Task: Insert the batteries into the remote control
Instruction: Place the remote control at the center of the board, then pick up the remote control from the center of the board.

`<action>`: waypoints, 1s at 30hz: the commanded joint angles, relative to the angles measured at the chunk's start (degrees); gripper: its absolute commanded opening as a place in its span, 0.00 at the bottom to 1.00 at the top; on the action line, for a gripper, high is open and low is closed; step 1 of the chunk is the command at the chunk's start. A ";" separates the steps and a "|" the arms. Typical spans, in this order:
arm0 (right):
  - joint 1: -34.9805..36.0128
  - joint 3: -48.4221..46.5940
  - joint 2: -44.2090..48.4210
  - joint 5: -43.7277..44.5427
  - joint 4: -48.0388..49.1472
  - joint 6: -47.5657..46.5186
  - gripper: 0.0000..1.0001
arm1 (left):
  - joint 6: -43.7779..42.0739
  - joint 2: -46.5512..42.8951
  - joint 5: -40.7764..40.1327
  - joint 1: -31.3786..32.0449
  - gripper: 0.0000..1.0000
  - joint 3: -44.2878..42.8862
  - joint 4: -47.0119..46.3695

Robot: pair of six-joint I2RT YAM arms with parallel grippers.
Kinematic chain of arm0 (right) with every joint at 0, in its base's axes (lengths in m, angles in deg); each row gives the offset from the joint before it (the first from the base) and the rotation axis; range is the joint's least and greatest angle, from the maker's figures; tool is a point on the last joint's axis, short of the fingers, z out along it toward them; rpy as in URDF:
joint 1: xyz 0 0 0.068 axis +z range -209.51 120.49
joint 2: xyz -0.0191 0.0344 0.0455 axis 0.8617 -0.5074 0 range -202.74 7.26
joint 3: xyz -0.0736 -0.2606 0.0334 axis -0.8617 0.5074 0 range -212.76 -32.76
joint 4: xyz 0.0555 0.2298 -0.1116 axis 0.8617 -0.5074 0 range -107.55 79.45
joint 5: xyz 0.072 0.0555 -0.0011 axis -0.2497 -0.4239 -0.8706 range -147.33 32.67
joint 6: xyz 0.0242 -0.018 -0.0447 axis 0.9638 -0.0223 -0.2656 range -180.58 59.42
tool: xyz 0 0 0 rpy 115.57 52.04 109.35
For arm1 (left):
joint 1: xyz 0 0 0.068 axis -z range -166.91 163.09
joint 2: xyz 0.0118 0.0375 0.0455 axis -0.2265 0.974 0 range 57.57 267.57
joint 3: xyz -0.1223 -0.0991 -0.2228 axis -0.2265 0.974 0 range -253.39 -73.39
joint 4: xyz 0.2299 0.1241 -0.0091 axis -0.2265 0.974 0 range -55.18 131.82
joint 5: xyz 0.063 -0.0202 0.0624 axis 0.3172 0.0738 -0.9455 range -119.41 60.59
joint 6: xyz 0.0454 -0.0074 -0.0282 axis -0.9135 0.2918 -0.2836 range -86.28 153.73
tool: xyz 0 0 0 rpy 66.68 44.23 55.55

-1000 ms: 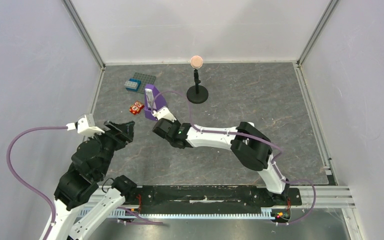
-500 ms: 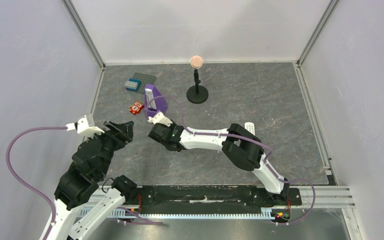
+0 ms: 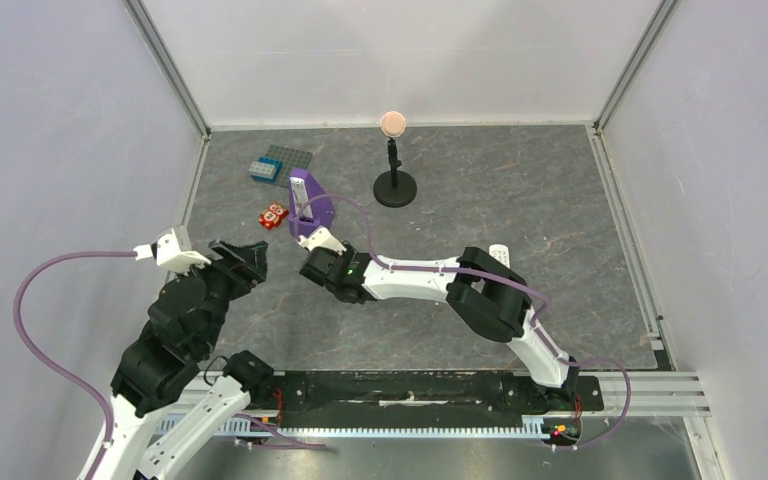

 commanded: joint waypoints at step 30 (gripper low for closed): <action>-31.72 54.30 55.70 -6.86 9.86 12.37 0.90 | 8.12 15.03 22.92 0.01 0.64 13.73 -17.07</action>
